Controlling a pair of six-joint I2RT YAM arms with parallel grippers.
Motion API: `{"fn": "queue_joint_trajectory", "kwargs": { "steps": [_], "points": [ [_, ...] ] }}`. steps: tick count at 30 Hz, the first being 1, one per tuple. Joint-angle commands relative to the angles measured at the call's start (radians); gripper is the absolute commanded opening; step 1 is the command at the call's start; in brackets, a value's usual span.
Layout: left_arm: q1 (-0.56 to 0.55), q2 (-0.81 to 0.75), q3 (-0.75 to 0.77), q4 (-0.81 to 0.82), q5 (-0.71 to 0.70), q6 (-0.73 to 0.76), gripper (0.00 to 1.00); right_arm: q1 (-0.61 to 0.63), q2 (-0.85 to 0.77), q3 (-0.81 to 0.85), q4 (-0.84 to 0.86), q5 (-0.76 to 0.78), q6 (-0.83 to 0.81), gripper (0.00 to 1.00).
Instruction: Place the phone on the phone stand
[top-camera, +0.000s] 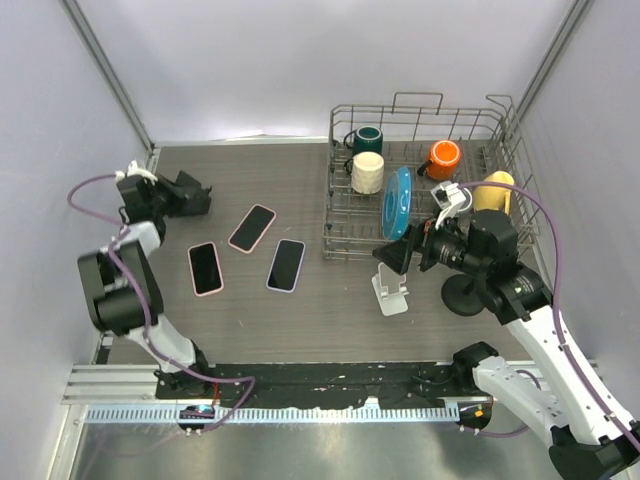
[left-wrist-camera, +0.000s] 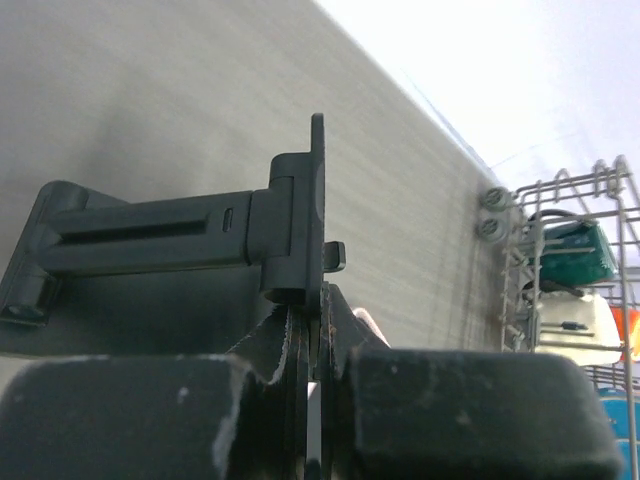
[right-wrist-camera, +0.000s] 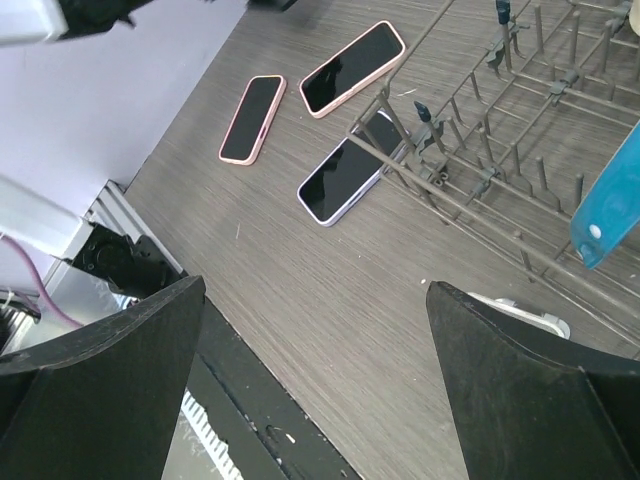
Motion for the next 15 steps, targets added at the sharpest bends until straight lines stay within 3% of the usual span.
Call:
{"fn": "queue_joint_trajectory", "kwargs": {
  "steps": [1,4,8,15],
  "points": [
    [0.049,0.197,0.290,0.246,0.293,0.098,0.00,0.015,-0.028,0.029,0.006,-0.010,-0.003,0.98],
    [0.050,0.311,0.489,0.041,0.294,0.262,0.00,0.020,-0.023,0.058,-0.059,0.009,-0.041,0.98],
    [0.087,0.441,0.640,-0.029,0.326,0.290,0.00,0.021,-0.029,0.092,-0.123,0.051,-0.113,0.98],
    [0.089,0.529,0.642,0.014,0.258,0.273,0.00,0.034,-0.038,0.112,-0.159,0.109,-0.161,0.98]
  ]
}}
